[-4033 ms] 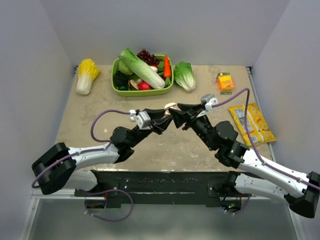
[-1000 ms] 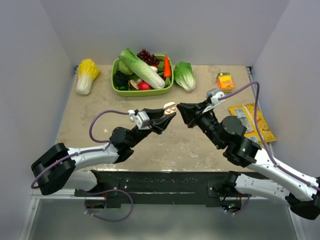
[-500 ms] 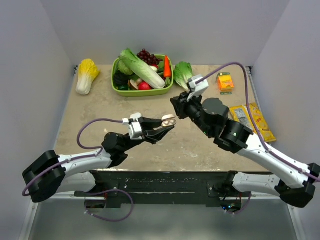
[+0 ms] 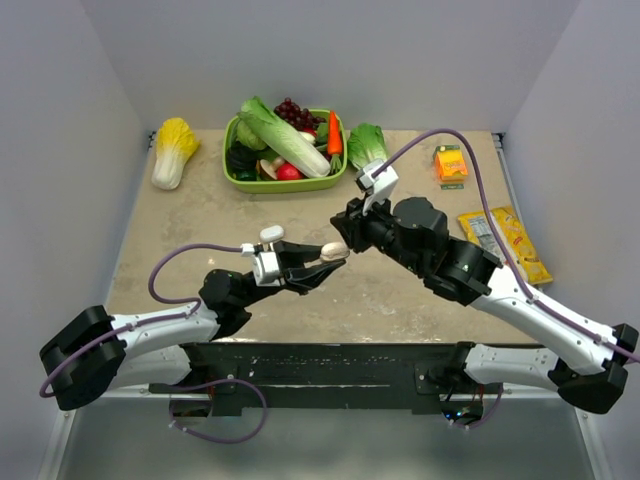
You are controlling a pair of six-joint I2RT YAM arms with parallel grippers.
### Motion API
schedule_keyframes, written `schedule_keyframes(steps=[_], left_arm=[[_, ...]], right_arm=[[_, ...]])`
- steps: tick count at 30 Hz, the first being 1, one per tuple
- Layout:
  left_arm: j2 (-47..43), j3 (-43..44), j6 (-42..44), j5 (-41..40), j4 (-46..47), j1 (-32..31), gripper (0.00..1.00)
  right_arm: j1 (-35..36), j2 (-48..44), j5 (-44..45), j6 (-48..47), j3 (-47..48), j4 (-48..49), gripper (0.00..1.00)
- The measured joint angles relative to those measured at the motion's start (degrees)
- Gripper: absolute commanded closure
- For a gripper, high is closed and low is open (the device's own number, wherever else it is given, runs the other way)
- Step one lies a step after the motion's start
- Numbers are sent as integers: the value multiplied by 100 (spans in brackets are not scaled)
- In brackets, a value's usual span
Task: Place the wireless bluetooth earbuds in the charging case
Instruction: Close the charging case at the center of the board, then place the charging case at the center of the board.
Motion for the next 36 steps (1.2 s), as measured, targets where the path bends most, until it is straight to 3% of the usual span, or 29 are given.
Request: schedule_keyframes(steps=[5, 9, 15, 19, 23, 32, 35, 36], left_arm=[[0, -2, 28, -85, -59, 0, 100], [2, -2, 26, -190, -122, 0, 100], [92, 94, -669, -1600, -522, 70, 100], [752, 216, -1827, -2243, -1274, 516, 100], [1923, 503, -2885, -2402, -2531, 1075, 100], [3574, 1517, -3501, -2107, -3646, 1641, 100], [3943, 1860, -3582, -1945, -3832, 1812, 86], [4035, 1941, -3600, -1904, -3884, 1851, 73]], right_arm=[[-2, -39, -308, 11, -166, 22, 78], [-4, -146, -291, 72, -269, 55, 72], [-7, -1060, 1093, 577, -1307, 529, 68], [-57, -1294, 1543, 820, -1956, 774, 62], [-59, -708, 1451, 942, -2052, 940, 60], [-52, -614, 1134, 1054, -2575, 1106, 57], [-52, -634, 1060, 1093, -2618, 1217, 56], [-52, -638, 1034, 1108, -2636, 1250, 56]])
